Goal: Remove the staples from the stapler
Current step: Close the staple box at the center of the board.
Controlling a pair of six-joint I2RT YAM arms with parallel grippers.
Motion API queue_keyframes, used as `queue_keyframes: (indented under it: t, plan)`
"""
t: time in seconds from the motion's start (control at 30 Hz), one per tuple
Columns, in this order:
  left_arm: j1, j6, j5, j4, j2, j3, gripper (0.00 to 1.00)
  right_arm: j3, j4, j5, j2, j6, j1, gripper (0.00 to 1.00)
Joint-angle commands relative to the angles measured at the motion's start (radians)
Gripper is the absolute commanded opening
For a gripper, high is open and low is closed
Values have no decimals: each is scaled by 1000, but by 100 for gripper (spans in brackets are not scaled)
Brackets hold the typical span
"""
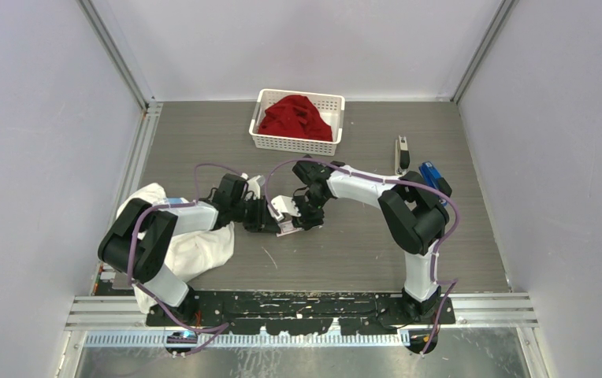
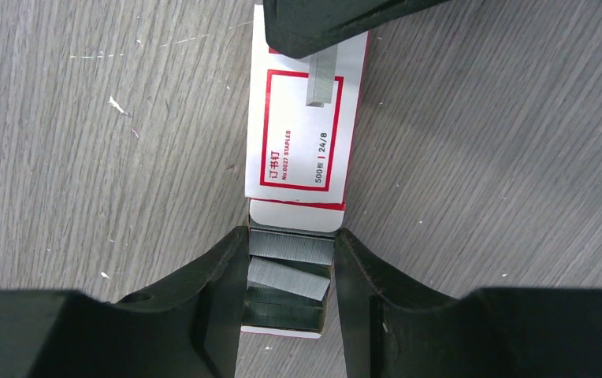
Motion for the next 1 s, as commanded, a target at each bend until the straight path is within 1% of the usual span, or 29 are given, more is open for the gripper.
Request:
queue_keyframes:
  t: [0.0,0.37,0.97]
  plan:
    - [-9,38,-31,-71,-1,-13,25,-53,-63,119,33,-46,-21,34]
    - [-8,40,-27,-70,2,-11,25,-58,-58,92,30,-37,-28,34]
    - [-8,44,-16,-68,21,1,26,-57,-3,83,54,0,34,34]
